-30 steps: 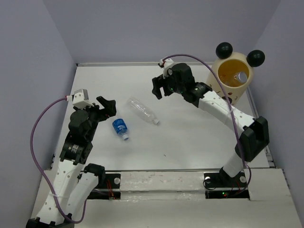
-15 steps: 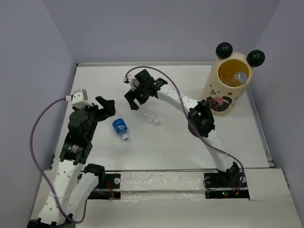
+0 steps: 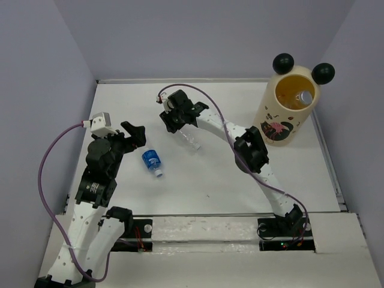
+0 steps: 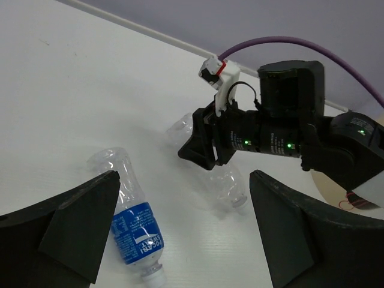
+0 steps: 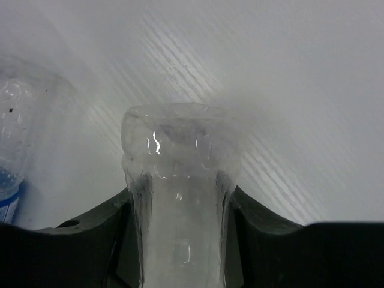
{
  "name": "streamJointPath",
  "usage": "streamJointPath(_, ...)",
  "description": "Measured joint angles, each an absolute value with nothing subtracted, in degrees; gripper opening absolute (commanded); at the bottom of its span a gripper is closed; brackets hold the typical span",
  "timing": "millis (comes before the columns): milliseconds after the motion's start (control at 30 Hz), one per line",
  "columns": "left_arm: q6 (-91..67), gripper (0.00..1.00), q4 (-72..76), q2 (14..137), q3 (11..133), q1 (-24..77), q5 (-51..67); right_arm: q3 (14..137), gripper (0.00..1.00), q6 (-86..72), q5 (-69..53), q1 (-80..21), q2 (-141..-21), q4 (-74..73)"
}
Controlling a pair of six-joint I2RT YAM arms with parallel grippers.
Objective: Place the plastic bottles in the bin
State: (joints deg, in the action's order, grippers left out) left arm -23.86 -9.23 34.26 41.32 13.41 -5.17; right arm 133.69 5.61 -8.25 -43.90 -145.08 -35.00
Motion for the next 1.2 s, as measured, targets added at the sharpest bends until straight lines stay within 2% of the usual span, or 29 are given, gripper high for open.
streamJointPath(100,-23.86,0.99,-9.21,34.26,41.32,13.41,-5.13,125.69,0.27,4.84,-5.69,-43.86,-137.51,-30.52)
streamJointPath(200,-23.86,0.99,-9.17,34.26,41.32,13.41,-4.91,109.62,0.25,5.15,0.01,-43.86,-121.03,-20.99)
streamJointPath(233,-23.86,0.99,-9.17,34.22,41.32,13.41,-4.86,101.16,0.23,6.26,3.09,-43.86,-111.26,-14.96)
streamJointPath(267,-23.88,0.99,-9.15,34.15,41.32,13.41,-4.73,97.38,0.19,7.18,4.95,-43.86,-106.43,-10.98)
streamJointPath(400,-23.88,0.99,-8.88,33.67,41.32,13.45,-4.49,76.88,0.18,13.02,14.63,-42.17,-75.33,15.49)
streamJointPath(567,-23.88,0.99,-8.8,33.12,41.32,13.82,-4.49,64.16,0.16,18.31,24.69,-32.6,-56.21,46.06)
streamJointPath(667,-23.88,0.99,-8.82,33.15,41.32,14.13,-4.51,58.19,0.14,19.79,28.71,-27.55,-54.39,58.17)
streamJointPath(800,-23.88,0.99,-8.84,33.19,41.32,14.68,-4.51,56.14,0.13,21.89,31.16,-24.18,-60.9,65.3)
streamJointPath(967,-23.86,0.99,-8.84,33.21,41.32,15.03,-4.69,56.14,0.13,22.94,31.64,-21.04,-70.04,65.54)
streamJointPath(1200,-23.83,0.99,-8.84,33.91,41.32,15.44,-4.73,56.14,0.13,19.2,31.88,-13.63,-71.22,65.47)
